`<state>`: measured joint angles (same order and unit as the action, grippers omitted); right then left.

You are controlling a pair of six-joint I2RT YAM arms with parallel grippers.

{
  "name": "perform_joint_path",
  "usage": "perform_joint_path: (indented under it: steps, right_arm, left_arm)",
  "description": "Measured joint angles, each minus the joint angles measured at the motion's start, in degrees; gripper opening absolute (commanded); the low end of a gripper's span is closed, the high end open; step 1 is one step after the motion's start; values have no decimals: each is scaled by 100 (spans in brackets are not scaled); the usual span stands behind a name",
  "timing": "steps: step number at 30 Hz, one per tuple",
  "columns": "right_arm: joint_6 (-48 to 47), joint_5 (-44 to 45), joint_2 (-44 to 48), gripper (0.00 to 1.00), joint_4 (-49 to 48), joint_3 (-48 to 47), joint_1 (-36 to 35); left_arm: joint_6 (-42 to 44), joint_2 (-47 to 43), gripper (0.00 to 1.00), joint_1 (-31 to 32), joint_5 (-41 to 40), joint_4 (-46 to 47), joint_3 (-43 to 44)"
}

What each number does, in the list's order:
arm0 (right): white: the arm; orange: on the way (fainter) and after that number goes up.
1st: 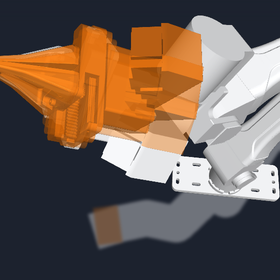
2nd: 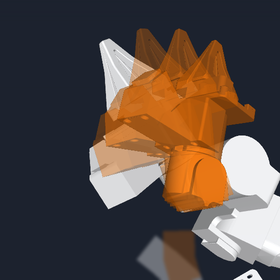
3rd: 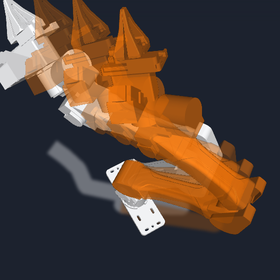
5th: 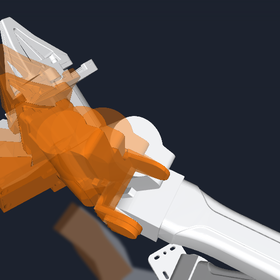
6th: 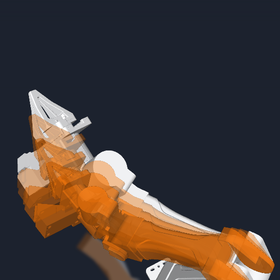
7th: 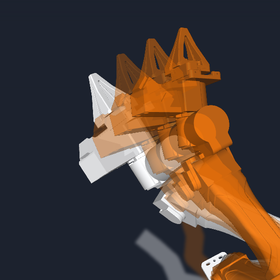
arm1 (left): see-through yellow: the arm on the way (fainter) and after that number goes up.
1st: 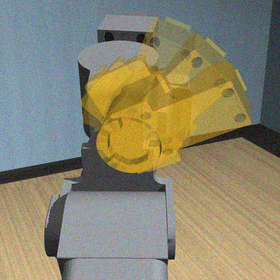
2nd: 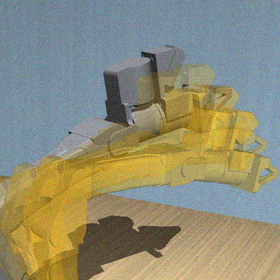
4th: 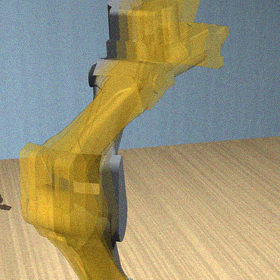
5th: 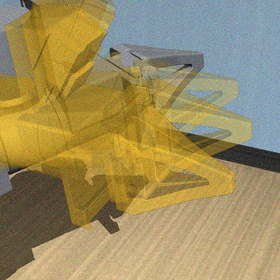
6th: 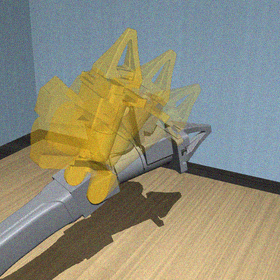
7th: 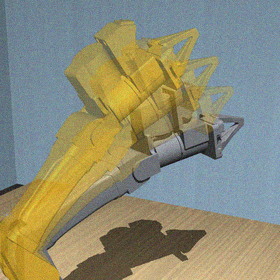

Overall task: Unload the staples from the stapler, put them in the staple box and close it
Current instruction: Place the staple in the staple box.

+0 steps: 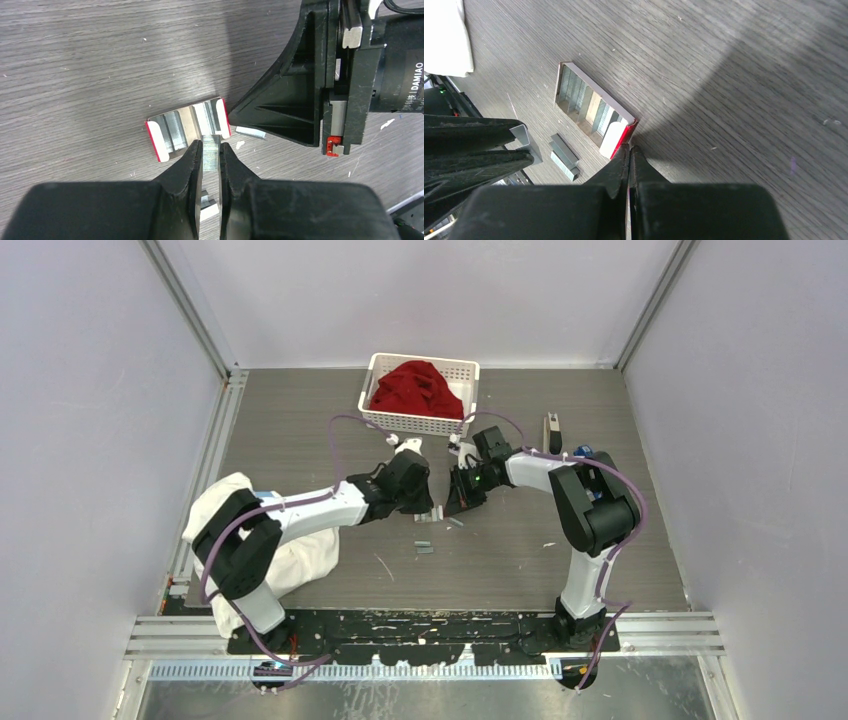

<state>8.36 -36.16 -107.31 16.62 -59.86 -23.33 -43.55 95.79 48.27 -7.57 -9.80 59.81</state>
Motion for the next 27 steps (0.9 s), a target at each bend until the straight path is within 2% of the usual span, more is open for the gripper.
perform_joint_path:
  steps: [27]
  right_arm:
    - [238, -214, -37, 1, -116, 72, -37]
  left_arm:
    - [-221, 313, 5, 463, -1333, -461, 372]
